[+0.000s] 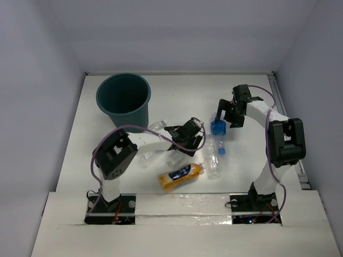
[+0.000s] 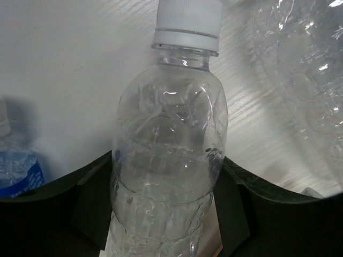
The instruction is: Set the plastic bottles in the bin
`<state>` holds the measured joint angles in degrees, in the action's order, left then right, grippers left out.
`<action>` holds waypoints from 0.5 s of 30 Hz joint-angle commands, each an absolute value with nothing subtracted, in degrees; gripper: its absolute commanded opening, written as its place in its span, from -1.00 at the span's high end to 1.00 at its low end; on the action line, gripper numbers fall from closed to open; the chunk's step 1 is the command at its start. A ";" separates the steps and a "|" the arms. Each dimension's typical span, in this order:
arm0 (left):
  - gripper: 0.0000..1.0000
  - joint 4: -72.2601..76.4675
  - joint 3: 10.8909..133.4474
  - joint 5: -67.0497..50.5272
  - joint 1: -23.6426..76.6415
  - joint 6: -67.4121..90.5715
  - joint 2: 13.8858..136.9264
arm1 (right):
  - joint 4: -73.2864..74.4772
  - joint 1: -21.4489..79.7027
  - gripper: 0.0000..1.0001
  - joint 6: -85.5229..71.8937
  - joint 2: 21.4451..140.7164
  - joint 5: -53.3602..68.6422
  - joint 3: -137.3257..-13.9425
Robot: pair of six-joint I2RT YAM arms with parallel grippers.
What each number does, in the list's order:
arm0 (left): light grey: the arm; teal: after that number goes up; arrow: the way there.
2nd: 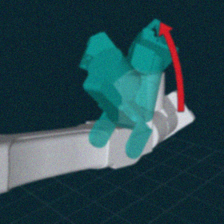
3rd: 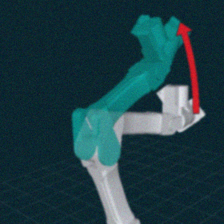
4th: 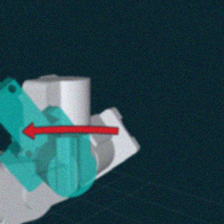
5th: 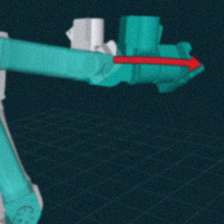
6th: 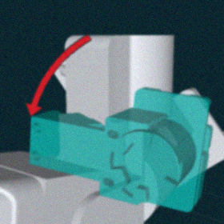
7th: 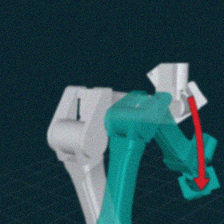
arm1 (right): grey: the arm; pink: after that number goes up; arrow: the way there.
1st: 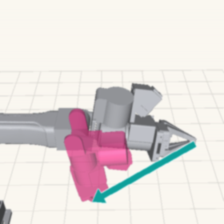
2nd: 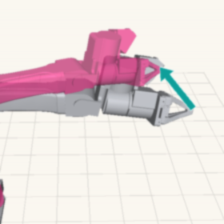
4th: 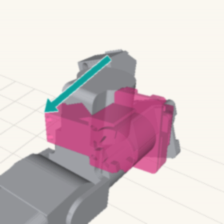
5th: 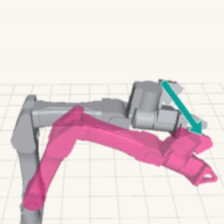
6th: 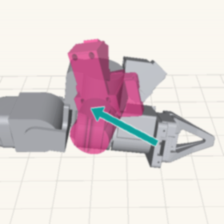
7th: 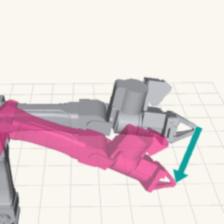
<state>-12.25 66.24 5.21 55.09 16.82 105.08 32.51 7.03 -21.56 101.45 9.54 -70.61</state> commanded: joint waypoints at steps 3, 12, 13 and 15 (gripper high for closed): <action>0.15 -13.80 71.35 6.59 54.06 15.91 96.87 | 32.78 7.47 -0.92 -20.13 105.82 10.19 -75.49; 0.17 -14.77 82.17 2.91 46.86 17.66 85.44 | 37.71 7.47 -0.59 -18.81 113.28 13.18 -81.65; 0.17 -13.98 83.05 2.38 45.63 18.01 84.39 | 37.53 7.47 -0.49 -18.63 113.38 13.53 -81.56; 0.17 -13.10 84.98 1.14 41.50 18.72 81.05 | 36.57 7.47 -0.27 -18.81 113.03 13.01 -80.78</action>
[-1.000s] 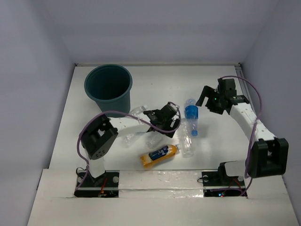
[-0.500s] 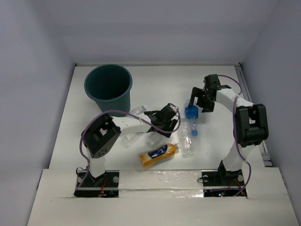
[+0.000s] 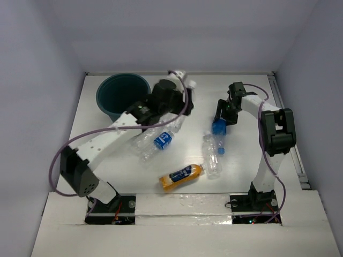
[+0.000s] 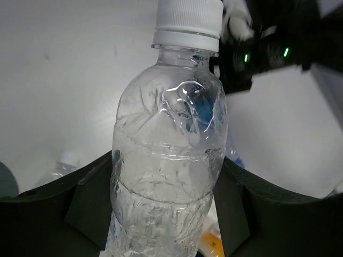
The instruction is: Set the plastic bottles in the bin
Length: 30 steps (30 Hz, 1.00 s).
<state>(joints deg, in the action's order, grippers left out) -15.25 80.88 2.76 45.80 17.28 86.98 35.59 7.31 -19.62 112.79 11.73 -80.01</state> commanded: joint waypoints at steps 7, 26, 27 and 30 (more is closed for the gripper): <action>0.16 -10.47 90.26 2.02 27.35 20.39 75.15 | 35.42 7.47 -0.10 -20.66 106.53 1.42 -84.45; -0.91 2.90 75.23 7.31 9.05 17.84 71.55 | 26.30 22.39 -0.11 -37.68 87.53 4.92 -101.85; -0.98 2.29 75.76 6.60 9.05 18.10 71.19 | 25.41 23.63 -0.11 -38.92 88.32 4.66 -103.08; -0.98 -1.57 78.12 4.57 9.05 19.16 69.44 | 22.42 28.03 -0.12 -42.97 93.06 3.78 -109.23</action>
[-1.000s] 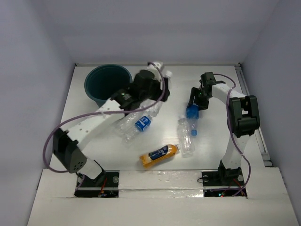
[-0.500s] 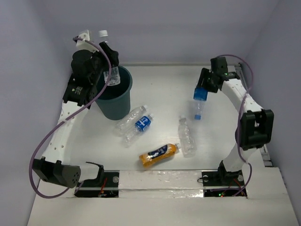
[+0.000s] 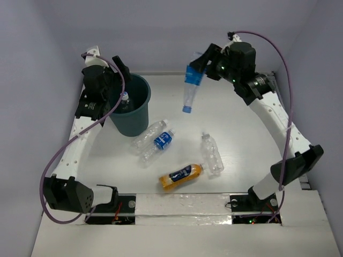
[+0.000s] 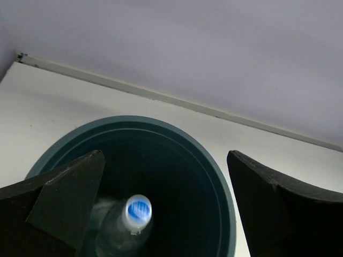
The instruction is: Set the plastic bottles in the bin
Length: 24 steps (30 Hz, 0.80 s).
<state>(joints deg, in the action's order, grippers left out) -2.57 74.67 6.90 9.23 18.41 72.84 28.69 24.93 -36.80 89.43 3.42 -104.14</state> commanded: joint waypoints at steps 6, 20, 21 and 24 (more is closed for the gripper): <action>-0.67 -6.59 74.82 -4.03 9.05 25.64 60.06 | 14.95 35.59 -0.14 -49.92 103.68 0.19 -120.31; 0.51 -20.91 58.54 -13.97 12.83 29.01 36.75 | 15.47 44.56 -0.54 -53.27 128.84 -10.55 -148.01; 0.50 -21.53 58.62 -14.67 13.44 28.57 35.96 | 15.73 45.17 -0.61 -52.22 128.76 -10.63 -147.57; 0.36 -22.06 59.06 -18.19 15.11 26.03 35.94 | 16.61 45.18 -0.83 -49.05 127.54 -10.81 -146.08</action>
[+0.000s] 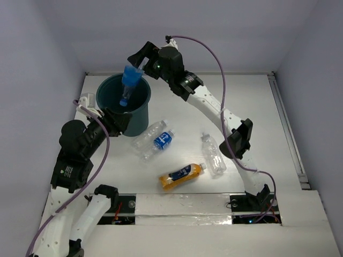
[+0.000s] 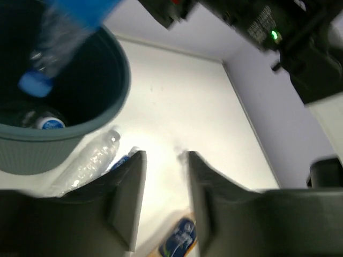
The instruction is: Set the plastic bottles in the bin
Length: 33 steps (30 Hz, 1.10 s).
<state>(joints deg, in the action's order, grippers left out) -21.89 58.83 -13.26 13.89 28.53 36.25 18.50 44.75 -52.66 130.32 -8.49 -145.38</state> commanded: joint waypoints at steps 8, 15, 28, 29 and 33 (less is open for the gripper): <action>-0.21 -21.01 59.59 -26.28 25.21 18.29 43.85 | 16.62 44.47 -0.76 -36.93 112.18 -13.10 -132.58; -0.56 -19.60 57.31 -15.48 48.67 17.23 56.23 | 13.62 38.33 1.00 -32.78 83.52 -7.31 -86.71; -0.98 -18.36 57.48 -10.47 63.98 10.64 79.53 | 32.07 29.80 -0.68 -31.82 65.73 -3.25 -54.14; -0.98 -18.54 57.48 -9.59 64.85 10.29 80.93 | 32.52 29.79 -0.82 -31.47 66.53 -3.69 -54.23; -0.98 -17.85 57.39 -6.95 65.39 8.70 87.34 | 33.14 27.69 -0.97 -29.27 70.74 -3.52 -54.84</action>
<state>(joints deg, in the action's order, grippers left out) -19.05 56.73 -10.07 65.14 11.40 85.19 32.36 28.75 -31.90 68.90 -3.90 -53.82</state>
